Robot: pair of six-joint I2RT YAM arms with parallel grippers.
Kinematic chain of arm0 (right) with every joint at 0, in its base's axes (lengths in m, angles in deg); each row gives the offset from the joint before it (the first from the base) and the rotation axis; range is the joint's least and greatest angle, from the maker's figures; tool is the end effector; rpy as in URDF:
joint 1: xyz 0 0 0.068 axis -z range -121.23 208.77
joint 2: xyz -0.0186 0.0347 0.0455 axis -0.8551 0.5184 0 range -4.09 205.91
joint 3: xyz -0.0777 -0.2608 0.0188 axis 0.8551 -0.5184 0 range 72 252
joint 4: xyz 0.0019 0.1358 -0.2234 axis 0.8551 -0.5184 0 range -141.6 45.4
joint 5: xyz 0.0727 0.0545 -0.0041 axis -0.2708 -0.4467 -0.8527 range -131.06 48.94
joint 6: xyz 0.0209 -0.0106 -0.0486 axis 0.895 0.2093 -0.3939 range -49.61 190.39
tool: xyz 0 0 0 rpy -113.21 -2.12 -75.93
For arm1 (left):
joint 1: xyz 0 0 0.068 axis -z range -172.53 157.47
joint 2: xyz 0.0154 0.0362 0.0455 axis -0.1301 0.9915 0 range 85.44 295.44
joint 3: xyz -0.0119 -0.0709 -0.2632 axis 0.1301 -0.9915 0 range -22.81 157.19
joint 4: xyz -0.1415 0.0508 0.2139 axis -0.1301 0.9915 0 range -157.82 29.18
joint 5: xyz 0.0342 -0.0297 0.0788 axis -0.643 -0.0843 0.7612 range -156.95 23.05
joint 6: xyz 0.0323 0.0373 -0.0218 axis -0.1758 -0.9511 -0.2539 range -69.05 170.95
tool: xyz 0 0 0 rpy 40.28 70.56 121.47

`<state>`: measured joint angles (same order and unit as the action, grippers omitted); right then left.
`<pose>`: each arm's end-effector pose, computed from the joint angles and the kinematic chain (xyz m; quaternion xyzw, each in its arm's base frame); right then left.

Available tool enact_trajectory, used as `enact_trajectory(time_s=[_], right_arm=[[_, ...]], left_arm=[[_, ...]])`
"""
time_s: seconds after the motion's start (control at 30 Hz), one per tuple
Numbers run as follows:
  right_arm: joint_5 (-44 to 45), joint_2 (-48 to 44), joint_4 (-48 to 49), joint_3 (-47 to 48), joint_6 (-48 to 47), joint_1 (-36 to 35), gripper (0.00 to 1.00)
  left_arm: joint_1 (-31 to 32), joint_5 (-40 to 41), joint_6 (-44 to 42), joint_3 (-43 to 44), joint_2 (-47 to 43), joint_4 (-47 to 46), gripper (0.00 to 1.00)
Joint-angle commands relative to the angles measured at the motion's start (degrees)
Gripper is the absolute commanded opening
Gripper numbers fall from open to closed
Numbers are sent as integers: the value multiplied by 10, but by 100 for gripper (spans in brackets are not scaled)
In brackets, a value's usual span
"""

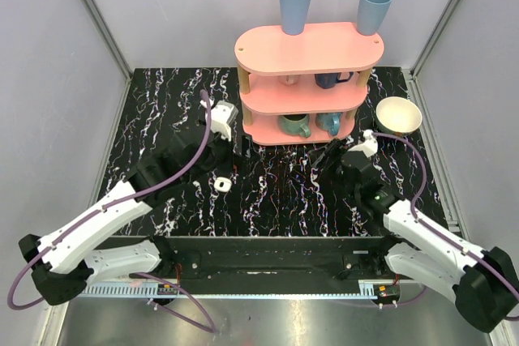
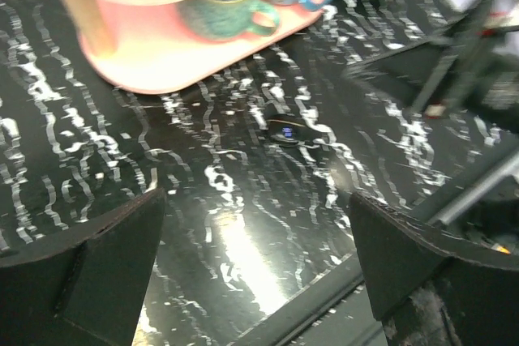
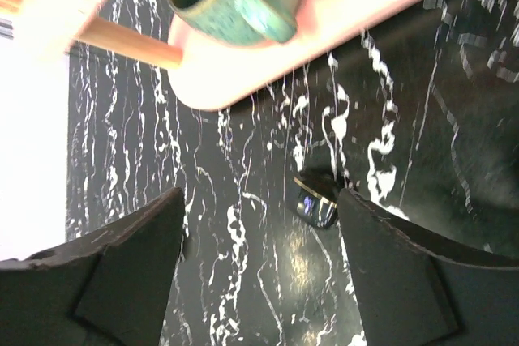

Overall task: Insert the wireless bluetooth earbuds into the charging case
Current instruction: Reset both arms

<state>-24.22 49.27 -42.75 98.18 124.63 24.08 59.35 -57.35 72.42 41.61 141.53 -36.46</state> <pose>0.1749 0.1086 0.2205 0.2191 0.8104 0.2823 0.4642 0.1324 -0.1590 0.3848 0.1734 0.8141 -0.2724 0.4826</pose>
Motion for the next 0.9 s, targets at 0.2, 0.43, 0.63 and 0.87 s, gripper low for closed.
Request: enact_trajectory(time_s=[0.2,0.43,0.63,0.87], right_arm=[[72,6,-173,180,-250,35,93],[93,-16,-227,228,-275,153,100],[-124,-6,-245,249,-266,375,100],[-187,-9,-235,222,-273,413,100]], left_arm=[[-146,-15,-37,-2,-5,13,99],[-250,-67,-19,-36,-42,17,99],[-266,-57,-4,-66,-78,14,99],[-282,-46,5,-80,-59,14,99]])
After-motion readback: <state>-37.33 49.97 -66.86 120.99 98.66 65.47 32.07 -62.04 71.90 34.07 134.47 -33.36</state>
